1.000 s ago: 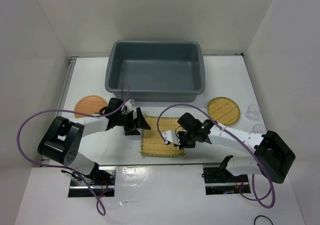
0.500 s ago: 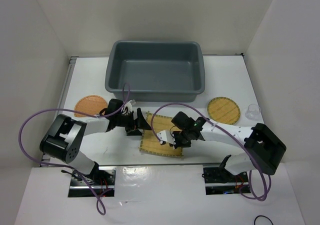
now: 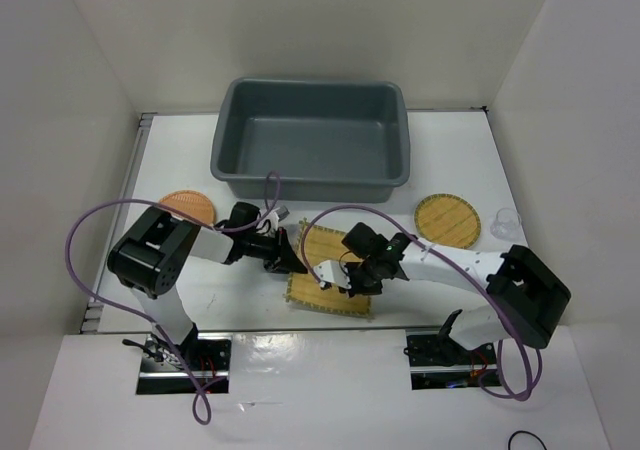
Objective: Place the mixed dishes into the plastic bin
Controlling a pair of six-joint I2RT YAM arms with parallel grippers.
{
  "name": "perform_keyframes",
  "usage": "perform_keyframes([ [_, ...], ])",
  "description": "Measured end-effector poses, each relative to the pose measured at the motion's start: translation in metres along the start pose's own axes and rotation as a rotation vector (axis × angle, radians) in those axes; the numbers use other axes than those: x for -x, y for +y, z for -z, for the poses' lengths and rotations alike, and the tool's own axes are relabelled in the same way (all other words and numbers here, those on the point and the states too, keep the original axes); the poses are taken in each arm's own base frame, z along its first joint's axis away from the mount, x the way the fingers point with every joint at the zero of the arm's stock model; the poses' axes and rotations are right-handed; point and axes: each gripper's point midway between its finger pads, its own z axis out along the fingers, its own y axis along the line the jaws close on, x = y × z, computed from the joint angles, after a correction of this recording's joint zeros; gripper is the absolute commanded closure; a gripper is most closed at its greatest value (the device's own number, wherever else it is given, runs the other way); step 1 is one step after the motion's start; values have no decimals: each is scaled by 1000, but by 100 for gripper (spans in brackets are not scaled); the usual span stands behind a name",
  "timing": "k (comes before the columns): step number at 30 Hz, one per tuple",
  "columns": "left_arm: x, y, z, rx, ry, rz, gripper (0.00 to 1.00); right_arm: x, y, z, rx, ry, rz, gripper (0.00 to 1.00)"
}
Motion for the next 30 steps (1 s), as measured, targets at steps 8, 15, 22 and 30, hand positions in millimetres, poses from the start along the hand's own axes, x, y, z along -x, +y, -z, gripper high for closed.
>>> perform_keyframes([
  [8,-3,-27,8,-39,42,-39,100,1,-3,17,-43,14,-21,100],
  [15,-16,-68,51,29,-14,-128,100,73,-72,156,-553,-310,-241,46],
  [22,5,-166,113,-82,-145,-256,100,-4,-100,306,-1301,-390,-550,10],
  [30,106,-281,170,-241,-266,-385,100,-93,-71,293,-1438,-185,-788,9],
])
